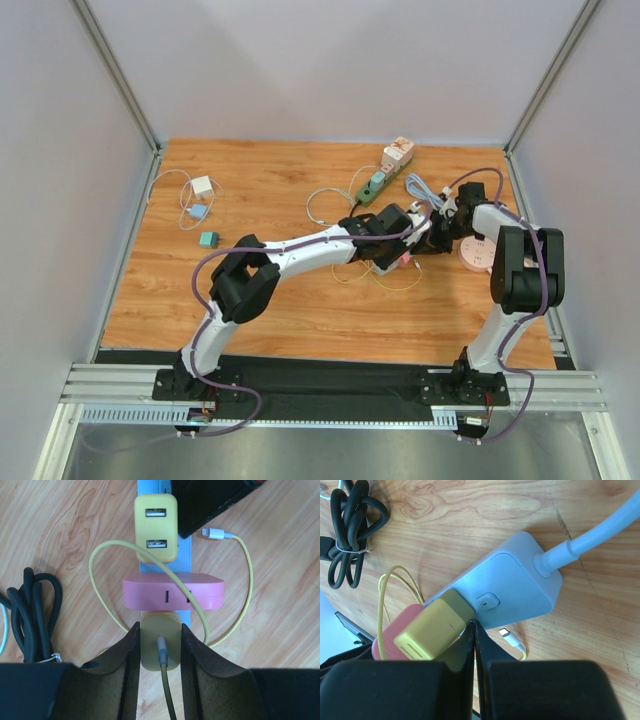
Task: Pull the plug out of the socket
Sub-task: Remove the plug from the socket.
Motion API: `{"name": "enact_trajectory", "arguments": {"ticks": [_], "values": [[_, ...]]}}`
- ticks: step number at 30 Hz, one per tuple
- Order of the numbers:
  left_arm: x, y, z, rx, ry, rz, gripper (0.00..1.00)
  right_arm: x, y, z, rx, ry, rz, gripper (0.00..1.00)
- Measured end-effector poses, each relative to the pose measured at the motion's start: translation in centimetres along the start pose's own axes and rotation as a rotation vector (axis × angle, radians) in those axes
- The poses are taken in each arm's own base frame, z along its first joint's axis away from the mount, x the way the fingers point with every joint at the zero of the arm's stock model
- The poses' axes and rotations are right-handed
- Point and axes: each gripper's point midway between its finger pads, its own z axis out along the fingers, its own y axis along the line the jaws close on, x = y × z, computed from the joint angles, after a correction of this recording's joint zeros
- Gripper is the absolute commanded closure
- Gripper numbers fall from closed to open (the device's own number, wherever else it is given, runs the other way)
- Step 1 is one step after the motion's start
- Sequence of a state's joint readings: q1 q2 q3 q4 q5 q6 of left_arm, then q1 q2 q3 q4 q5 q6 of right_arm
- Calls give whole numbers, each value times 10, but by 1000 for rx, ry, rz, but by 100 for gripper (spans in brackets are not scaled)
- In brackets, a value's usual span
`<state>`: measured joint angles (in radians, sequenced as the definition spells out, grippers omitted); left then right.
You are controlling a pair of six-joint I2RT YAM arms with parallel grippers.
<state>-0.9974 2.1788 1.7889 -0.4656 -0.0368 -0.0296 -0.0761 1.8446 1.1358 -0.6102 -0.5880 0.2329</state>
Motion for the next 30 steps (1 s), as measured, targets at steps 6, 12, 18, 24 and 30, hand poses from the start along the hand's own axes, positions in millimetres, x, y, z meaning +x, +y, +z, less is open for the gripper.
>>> {"name": "enact_trajectory", "arguments": {"ticks": [6,12,18,24,30], "values": [[0,1,-1,64,-10,-86,100,-1,-1,-1,17,-3,-2,100],[3,13,0,161,-17,-251,100,-9,2,1,32,-29,-25,100],[-10,5,-16,38,0,-127,100,-10,1,1,39,-30,-24,100],[-28,-6,-36,-57,-20,39,100,-19,0,1,56,-59,-39,100],[-13,-3,-45,-90,14,65,100,-20,-1,1,57,-59,-39,100]]}}
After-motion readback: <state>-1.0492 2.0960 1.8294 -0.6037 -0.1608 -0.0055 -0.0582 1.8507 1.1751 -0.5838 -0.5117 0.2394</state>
